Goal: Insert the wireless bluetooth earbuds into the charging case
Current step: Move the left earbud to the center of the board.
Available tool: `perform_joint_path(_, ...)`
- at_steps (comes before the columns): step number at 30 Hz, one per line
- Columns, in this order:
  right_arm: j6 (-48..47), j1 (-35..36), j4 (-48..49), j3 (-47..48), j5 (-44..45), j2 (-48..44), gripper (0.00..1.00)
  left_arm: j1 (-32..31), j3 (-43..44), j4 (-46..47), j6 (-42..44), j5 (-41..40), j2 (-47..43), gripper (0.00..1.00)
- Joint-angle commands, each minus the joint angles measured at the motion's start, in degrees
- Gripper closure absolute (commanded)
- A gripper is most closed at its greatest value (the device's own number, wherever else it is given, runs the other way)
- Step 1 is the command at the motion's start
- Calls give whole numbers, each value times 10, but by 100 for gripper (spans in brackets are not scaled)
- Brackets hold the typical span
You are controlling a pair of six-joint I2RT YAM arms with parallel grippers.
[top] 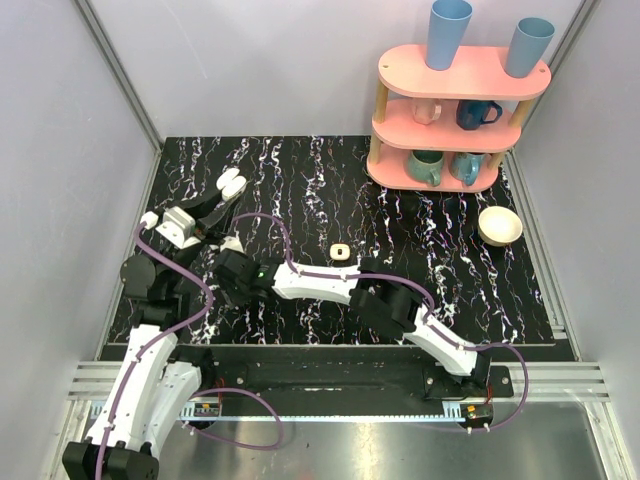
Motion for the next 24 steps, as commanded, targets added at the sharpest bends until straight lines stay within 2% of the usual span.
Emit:
perform_joint_path(1,-6,4,-11,17,16,-2,51,-1,26,6,9,-17,-7,100)
perform_joint_path(11,-13,10,-13,11,19,-6,53,-1,26,4,10,-16,-6,100)
perform_joint_path(13,-16,11,-16,15,19,-5,58,-1,26,4,9,-16,-6,100)
perform_joint_path(21,-26,13,-17,16,14,-5,58,-1,26,1,13,-15,-4,100)
perform_joint_path(24,-29,13,-17,16,15,-4,65,-1,27,0,13,-16,-4,100)
